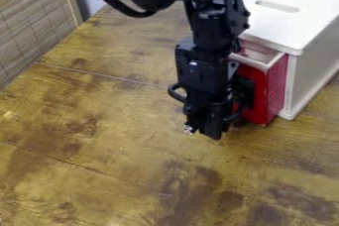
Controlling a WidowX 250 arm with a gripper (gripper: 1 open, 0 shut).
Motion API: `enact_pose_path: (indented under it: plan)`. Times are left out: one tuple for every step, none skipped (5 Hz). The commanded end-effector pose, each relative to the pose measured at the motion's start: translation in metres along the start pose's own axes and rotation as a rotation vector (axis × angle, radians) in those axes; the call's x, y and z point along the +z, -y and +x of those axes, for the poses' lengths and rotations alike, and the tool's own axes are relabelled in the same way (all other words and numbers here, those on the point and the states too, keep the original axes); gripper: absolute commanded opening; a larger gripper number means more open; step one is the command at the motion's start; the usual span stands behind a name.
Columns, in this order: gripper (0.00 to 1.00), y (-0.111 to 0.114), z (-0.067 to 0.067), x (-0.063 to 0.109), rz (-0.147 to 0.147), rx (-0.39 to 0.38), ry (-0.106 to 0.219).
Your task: Open the drawer
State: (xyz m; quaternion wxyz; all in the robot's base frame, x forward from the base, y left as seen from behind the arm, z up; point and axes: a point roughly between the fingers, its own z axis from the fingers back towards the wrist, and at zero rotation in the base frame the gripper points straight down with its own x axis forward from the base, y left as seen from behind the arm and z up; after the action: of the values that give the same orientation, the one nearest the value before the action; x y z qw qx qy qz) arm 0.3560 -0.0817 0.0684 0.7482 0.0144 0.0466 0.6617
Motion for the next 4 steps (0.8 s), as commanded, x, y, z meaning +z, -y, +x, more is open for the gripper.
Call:
enact_pose_path:
  plan:
    - [0.0,-0.028,0.006,0.025,0.055,0.013,-0.078]
    - [0.0,-0.03,0.024,0.026,0.076,-0.058,-0.082]
    - [0.0,-0.027,0.025,0.015,0.085,-0.074,-0.087]
    - [1.0,-0.02,0.023,0.009,0.091,-0.097,-0.08]
